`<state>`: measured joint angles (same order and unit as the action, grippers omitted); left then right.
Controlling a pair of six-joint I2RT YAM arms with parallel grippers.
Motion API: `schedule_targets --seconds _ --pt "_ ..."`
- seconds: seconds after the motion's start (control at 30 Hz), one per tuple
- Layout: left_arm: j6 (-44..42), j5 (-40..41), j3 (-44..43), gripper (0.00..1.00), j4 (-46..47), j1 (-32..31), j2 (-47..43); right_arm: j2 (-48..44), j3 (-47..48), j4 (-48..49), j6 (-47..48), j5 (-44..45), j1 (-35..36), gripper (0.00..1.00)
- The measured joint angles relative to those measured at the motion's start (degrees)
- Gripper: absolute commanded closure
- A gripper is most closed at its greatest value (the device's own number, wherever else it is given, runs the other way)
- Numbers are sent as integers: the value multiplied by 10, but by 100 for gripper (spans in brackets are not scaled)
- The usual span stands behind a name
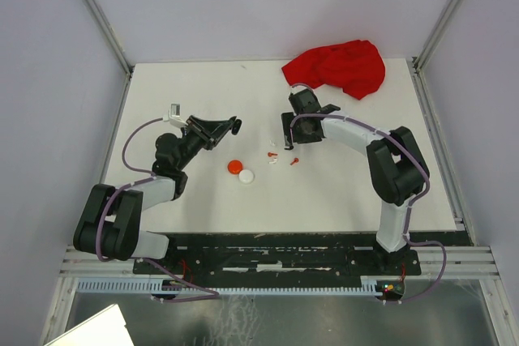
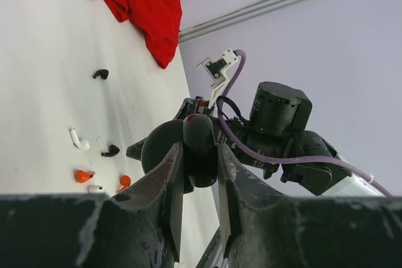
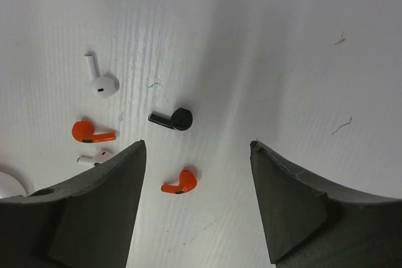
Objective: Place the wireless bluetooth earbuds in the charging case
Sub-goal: Pick up the earbud from the center of the board.
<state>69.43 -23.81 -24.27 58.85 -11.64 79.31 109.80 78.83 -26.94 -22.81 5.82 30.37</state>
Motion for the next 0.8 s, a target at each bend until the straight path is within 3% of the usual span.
schedule_targets --seconds 0.33,0.8 --pt "0 0 11 97 3 0 0 9 5 -5 1 -6 0 25" --pt "0 0 11 97 2 8 0 122 145 -12 7 -19 -24 25"
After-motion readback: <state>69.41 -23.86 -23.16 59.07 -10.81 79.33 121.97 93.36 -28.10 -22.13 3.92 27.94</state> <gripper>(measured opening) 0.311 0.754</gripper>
